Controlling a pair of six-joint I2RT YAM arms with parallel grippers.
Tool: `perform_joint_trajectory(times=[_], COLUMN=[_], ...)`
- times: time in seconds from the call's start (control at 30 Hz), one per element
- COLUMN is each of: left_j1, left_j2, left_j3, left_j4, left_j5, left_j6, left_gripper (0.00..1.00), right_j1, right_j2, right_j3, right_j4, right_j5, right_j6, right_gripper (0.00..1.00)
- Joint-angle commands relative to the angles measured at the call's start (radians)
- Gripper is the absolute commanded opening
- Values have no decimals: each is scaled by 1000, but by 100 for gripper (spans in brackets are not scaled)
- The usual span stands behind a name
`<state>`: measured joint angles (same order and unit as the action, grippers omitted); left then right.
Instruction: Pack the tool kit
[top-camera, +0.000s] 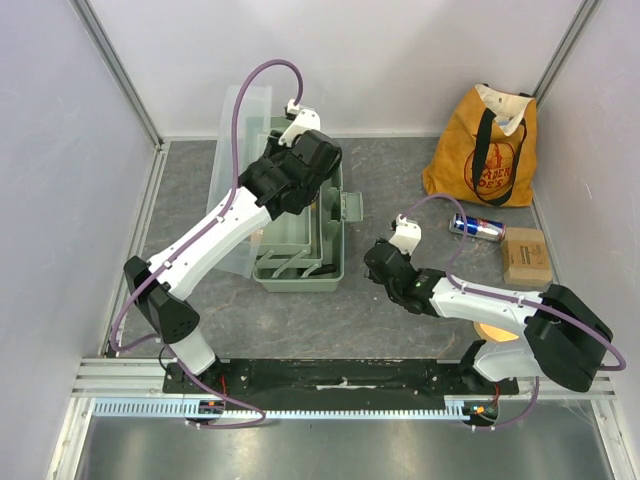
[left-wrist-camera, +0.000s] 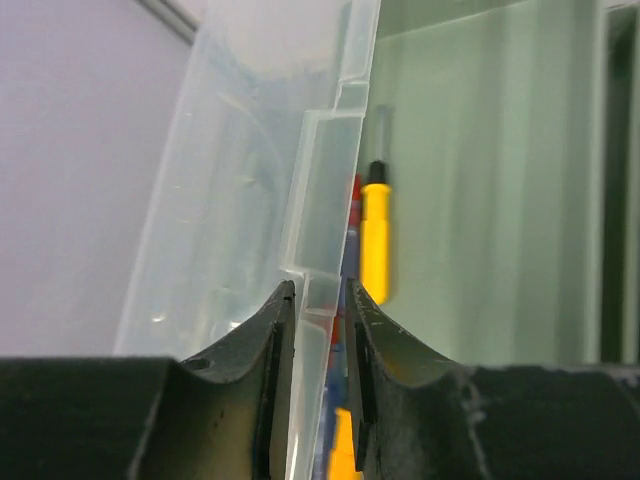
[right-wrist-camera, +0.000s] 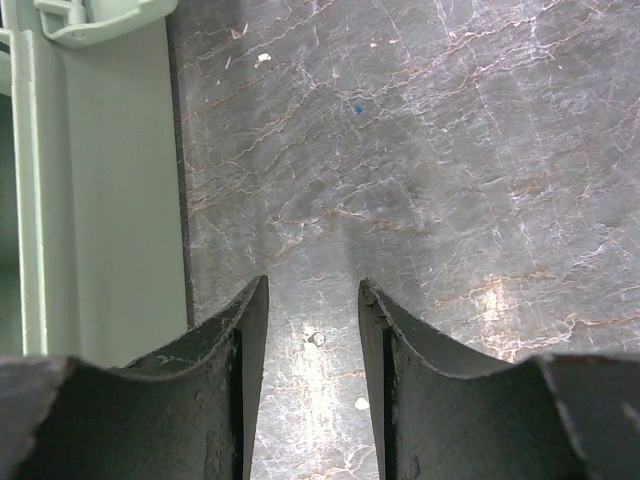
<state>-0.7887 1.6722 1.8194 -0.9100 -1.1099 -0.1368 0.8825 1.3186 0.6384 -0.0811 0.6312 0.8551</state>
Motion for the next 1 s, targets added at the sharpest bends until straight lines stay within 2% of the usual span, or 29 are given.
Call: perform_joint_trajectory(times=[0.0,0.23,0.33,0.53,0.6,0.77,0.87,0.97], left_j1=[-33,-87,-112,-113,-113,-78,0,123], left_j2=[38,86,93,26,-6,-132,-239,-348], left_j3=[49,159,216,199,178,78,-50,-213], left_j4=[56,39,42,141,157,175,221,269], left_j5=[140,261,369,562,565,555,655,758], left_j6=[-217,-256,-280,-290,-270,-247,-267,-300], left_gripper=[32,41,45,51,54,66,69,71], right_j1=[-11,-37,-59,-149,-181,-224,-229,-250], right_j2=[-21,-38,-64,-160,-197,-260,-268,-263], right_j3=[-14,-25,-34,-62,-68,-39,10,41], right_j4=[27,26,18,-3,-3,9,6,10], right_j5=[10,5,2,-59,-91,-200,-255,-316], right_j6=[19,19,18,-8,-28,-111,-151,-151], right_gripper=[48,48,48,49,52,69,77,83])
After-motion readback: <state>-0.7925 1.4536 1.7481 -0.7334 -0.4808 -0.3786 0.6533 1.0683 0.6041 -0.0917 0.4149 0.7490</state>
